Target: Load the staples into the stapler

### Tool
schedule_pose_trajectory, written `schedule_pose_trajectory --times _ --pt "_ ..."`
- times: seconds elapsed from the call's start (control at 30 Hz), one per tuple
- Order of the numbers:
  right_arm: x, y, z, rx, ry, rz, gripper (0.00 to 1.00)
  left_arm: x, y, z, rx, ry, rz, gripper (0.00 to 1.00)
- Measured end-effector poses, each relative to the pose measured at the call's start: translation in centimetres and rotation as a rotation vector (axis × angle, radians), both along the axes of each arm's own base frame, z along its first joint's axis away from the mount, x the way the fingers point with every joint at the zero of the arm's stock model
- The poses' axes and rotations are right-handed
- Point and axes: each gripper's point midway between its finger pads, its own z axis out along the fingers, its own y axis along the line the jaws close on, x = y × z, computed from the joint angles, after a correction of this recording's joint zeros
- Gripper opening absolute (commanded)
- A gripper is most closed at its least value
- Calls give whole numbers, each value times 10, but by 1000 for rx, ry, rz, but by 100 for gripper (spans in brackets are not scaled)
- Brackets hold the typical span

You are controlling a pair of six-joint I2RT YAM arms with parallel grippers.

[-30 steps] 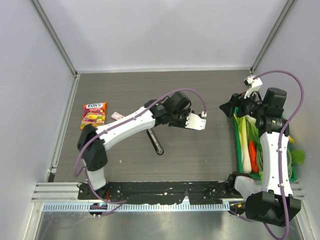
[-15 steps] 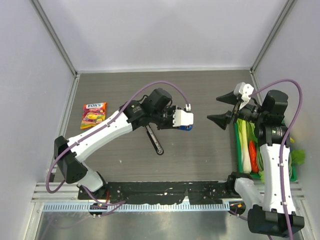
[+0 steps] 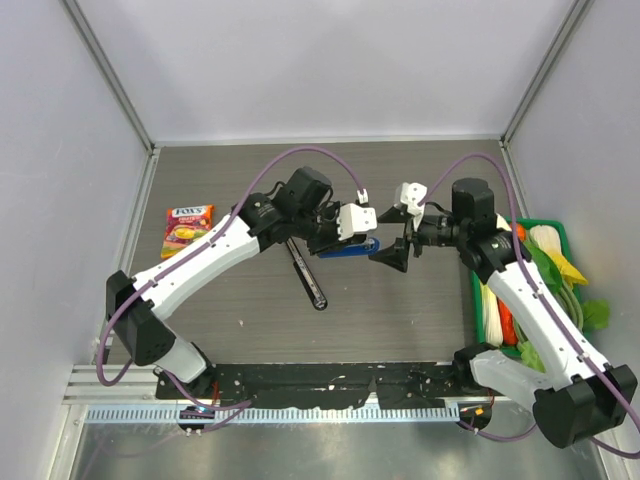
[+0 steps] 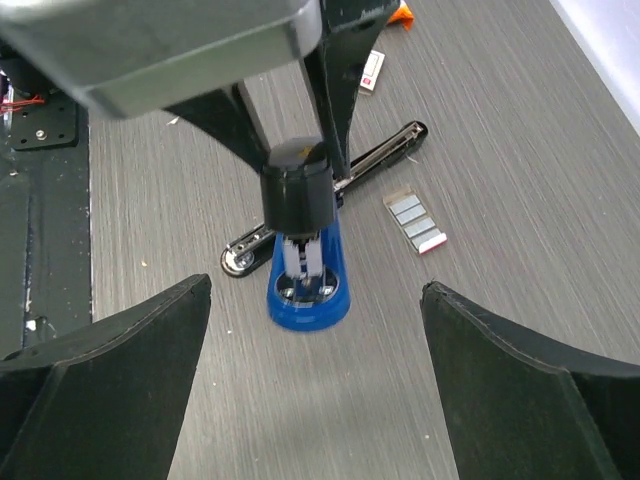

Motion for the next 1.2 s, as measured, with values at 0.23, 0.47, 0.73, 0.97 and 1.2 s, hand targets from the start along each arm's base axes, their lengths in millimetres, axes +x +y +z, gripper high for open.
schedule_pose_trajectory --times 0.23,0.47,0.73,0.97,1.2 --pt "8 23 -19 -35 21 38 80 -9 -5 1 -30 45 -20 0" --pt "14 31 -32 -61 11 45 43 -5 1 0 -34 80 12 0" --pt "18 28 -45 -67 -10 10 21 8 10 9 -117 156 60 0" --pt "32 28 -48 -34 -35 -56 17 30 33 52 -330 261 189 0" --pt "45 36 -31 52 -47 -97 17 49 83 131 -680 272 342 0"
